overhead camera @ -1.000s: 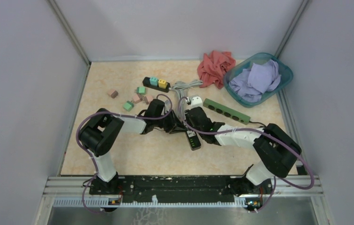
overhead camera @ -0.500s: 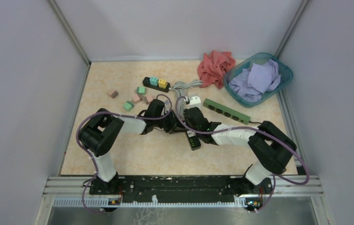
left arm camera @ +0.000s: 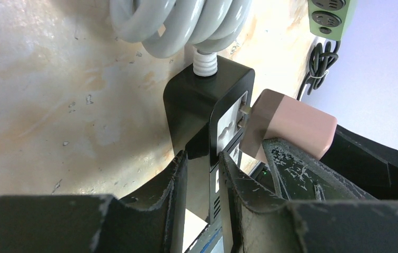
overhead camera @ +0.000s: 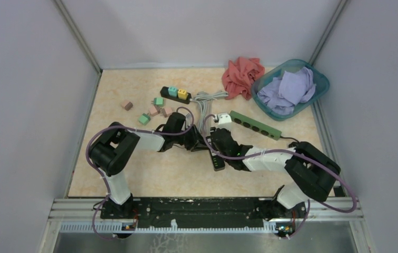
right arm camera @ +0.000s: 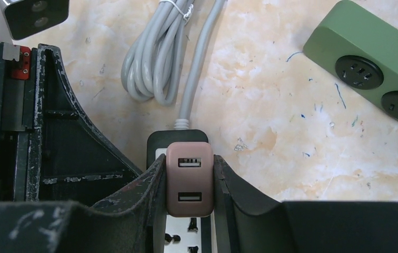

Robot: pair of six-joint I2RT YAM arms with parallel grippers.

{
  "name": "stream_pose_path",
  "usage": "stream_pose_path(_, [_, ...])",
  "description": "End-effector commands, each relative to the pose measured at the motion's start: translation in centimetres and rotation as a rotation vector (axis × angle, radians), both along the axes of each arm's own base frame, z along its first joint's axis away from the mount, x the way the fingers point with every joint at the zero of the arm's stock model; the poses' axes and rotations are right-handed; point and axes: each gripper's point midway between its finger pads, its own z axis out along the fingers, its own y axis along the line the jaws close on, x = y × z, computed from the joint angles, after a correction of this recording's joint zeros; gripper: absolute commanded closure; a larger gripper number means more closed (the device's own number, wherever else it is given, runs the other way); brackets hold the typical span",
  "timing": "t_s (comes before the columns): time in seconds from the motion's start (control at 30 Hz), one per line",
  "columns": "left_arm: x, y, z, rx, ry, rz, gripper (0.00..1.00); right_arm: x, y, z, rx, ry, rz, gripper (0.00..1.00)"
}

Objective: Insert the plug
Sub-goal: Press the plug into the socket.

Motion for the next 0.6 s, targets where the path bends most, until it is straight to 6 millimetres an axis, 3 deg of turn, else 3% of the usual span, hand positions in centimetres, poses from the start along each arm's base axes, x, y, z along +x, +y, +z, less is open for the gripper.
stream_pose_path(0.0, [0.3, 1.0, -2.2, 0.074, 0.009, 0.051, 0.68, -10.0, -2.8, -10.1, -0.327, 0.393, 0.241, 1.0])
stream_pose_path(0.1, [0.2, 1.1, -2.1, 0.075, 0.007, 0.053, 0.68, -10.3, -2.5, -10.9, -0.347, 0.396, 0.262, 1.0])
stream_pose_path(0.23, [0.1, 1.3, -2.2, 0.08, 0.007, 0.057, 0.69, -11.1, -4.4, -13.0, -0.425, 0.445, 0.201, 1.0])
stream_pose_path(0.4, [0.2, 1.3, -2.1, 0.077, 0.004, 0.058, 0.69, -12.0, -5.1, -14.1, -0.297, 0.544, 0.148, 1.0])
stream_pose_path(0.5, [0.2, 1.3, -2.0, 0.077, -0.001, 0.059, 0.69, -11.1, -5.1, -13.0, -0.163, 0.522, 0.119, 1.0])
stream_pose_path(0.57, [0.2, 1.3, -1.9, 0.077, -0.005, 0.061, 0.69, -10.8, -5.0, -12.5, -0.174, 0.495, 0.147, 1.0])
